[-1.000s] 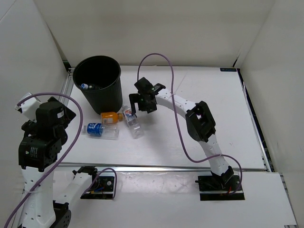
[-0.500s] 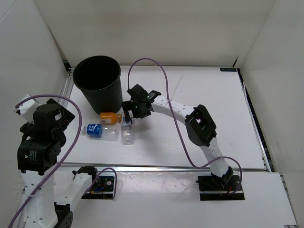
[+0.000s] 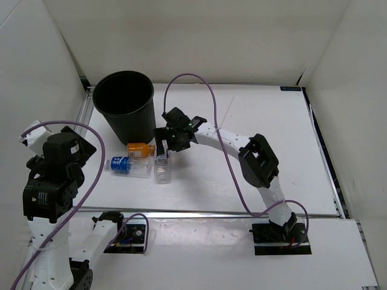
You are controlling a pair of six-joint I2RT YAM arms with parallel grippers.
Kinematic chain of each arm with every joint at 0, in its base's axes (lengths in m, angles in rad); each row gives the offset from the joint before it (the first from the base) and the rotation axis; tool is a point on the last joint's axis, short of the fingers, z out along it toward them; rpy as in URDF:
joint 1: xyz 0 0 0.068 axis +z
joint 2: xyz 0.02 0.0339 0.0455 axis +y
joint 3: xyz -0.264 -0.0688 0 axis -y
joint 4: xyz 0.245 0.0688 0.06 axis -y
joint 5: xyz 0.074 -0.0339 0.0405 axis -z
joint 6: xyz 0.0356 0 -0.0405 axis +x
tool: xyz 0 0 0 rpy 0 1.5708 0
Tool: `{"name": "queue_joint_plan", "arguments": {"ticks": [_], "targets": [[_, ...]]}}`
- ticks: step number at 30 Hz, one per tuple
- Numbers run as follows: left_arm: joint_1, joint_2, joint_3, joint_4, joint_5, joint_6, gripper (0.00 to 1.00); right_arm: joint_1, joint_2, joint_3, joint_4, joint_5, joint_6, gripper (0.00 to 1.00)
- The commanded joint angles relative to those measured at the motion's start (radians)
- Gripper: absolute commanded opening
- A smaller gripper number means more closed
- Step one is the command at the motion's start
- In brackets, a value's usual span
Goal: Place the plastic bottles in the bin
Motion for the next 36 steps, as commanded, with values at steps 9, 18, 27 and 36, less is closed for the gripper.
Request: {"name": "queue_joint_plan", "arguments": {"ticks": [9, 18, 27, 36], "targets": [[0.014, -0.013, -0.004, -0.068, 0.008, 0.052, 1.0, 0.02, 0.084, 0.105, 0.023, -0.035, 0.037, 1.0], [0.032, -0.022, -0.004, -0.068, 0.017, 0.083, 1.0, 0.029, 0.171, 0.131, -0.018, -0.017, 0.059, 1.0], [0.041, -0.022, -0.013, -0.068, 0.027, 0.072, 1.0, -0.005, 0.066, 0.033, -0.101, 0.132, 0.092, 0.52], [0.041, -0.022, -0.025, -0.068, 0.008, 0.051, 1.0, -0.1, -0.227, 0.149, -0.059, 0.2, 0.085, 0.36]]}}
